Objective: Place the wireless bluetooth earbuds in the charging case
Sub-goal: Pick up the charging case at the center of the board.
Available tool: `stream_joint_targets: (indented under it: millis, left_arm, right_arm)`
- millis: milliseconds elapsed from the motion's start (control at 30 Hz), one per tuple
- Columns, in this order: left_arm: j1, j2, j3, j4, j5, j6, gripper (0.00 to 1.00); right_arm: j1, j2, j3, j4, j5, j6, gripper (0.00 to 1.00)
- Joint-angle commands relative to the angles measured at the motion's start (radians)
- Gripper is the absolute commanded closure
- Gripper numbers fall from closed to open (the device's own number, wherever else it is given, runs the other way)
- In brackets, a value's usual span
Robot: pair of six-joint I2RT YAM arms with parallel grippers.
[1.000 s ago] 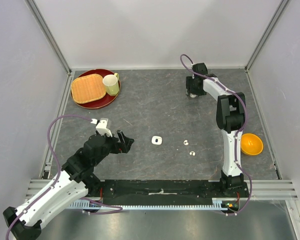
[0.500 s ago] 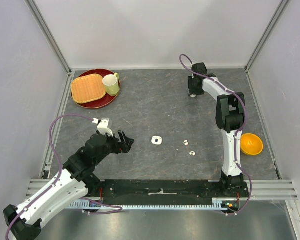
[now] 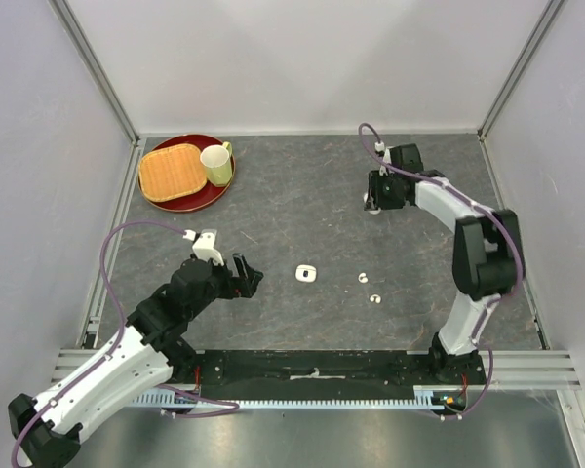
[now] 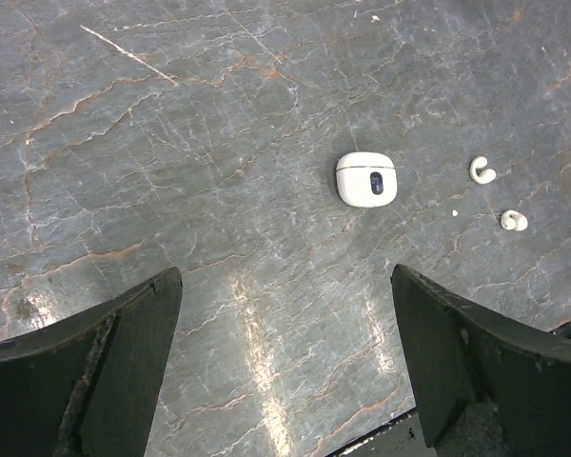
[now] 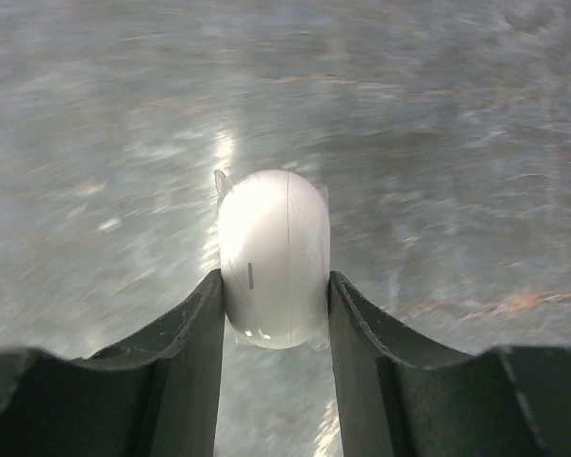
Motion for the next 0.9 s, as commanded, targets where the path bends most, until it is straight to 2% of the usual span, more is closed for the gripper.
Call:
stream_joint_targets:
  millis: [0, 33, 167, 300, 367, 467, 633, 800, 867]
  left_arm:
    - [0.001, 0.027, 0.017, 0.052, -0.021, -0.020, 0.03]
    - [0.001, 0.030, 0.019, 0.064, -0.020, -0.020, 0.03]
    - [0.003, 0.053, 0.024, 0.090, -0.012, -0.016, 0.02]
    - [0.003, 0.078, 0.025, 0.107, 0.003, -0.014, 0.02]
    - [0.003, 0.087, 0.024, 0.113, 0.014, -0.014, 0.02]
    - [0.004, 0.082, 0.020, 0.130, 0.026, -0.014, 0.02]
    - [0.003, 0.061, 0.022, 0.164, 0.042, -0.010, 0.02]
    - [0.003, 0.049, 0.022, 0.172, 0.048, 0.001, 0.02]
    - [0.003, 0.047, 0.020, 0.170, 0.048, -0.004, 0.02]
  right_arm:
    - [0.027, -0.303, -0.113, 0.156, -0.275, -0.075, 0.92]
    - [0.042, -0.344, -0.156, 0.166, -0.339, -0.089, 0.90]
    - [0.084, -0.567, -0.266, 0.252, -0.436, -0.129, 0.87]
    - [0.123, -0.742, -0.395, 0.356, -0.447, -0.233, 0.88]
    - [0.139, -0.827, -0.472, 0.404, -0.444, -0.293, 0.92]
    - [0.168, -0.904, -0.541, 0.432, -0.415, -0.365, 0.94]
    - [0.226, -0.945, -0.573, 0.372, -0.407, -0.496, 1.00]
    - [0.257, -1.007, -0.644, 0.399, -0.438, -0.632, 1.00]
    - [0.265, -1.005, -0.644, 0.401, -0.398, -0.628, 1.00]
